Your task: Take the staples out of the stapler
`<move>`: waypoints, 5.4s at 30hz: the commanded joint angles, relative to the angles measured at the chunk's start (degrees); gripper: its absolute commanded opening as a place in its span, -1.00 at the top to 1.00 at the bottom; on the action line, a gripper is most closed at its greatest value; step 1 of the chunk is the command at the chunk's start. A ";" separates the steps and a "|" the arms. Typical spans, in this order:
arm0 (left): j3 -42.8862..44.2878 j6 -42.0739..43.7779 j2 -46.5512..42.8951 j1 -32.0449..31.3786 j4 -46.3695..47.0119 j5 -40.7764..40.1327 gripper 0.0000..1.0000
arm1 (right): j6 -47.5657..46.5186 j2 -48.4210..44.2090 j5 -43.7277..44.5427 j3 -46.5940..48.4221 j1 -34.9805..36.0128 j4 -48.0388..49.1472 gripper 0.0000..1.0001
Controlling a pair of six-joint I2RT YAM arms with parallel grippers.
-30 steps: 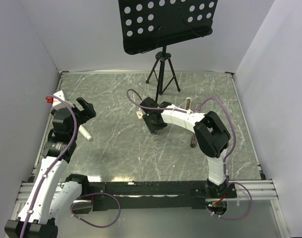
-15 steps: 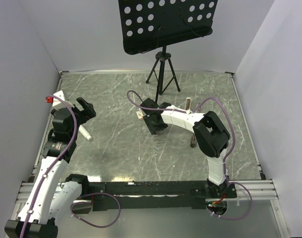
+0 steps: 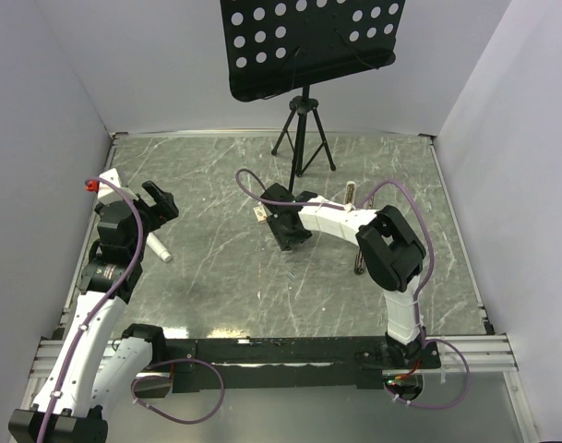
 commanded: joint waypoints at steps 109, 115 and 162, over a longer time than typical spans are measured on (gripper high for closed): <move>-0.42 0.56 -0.67 -2.25 1.77 -0.97 -0.94 | -21.90 -9.23 -14.81 -16.08 8.35 5.90 -0.15; -0.42 0.56 -0.58 -2.25 1.69 -1.15 -0.93 | -21.19 -8.09 -13.23 -15.38 8.26 6.78 -0.07; -0.42 0.57 -0.67 -2.25 1.51 -1.94 -0.94 | -12.41 -8.53 -8.22 -12.31 8.96 3.18 0.21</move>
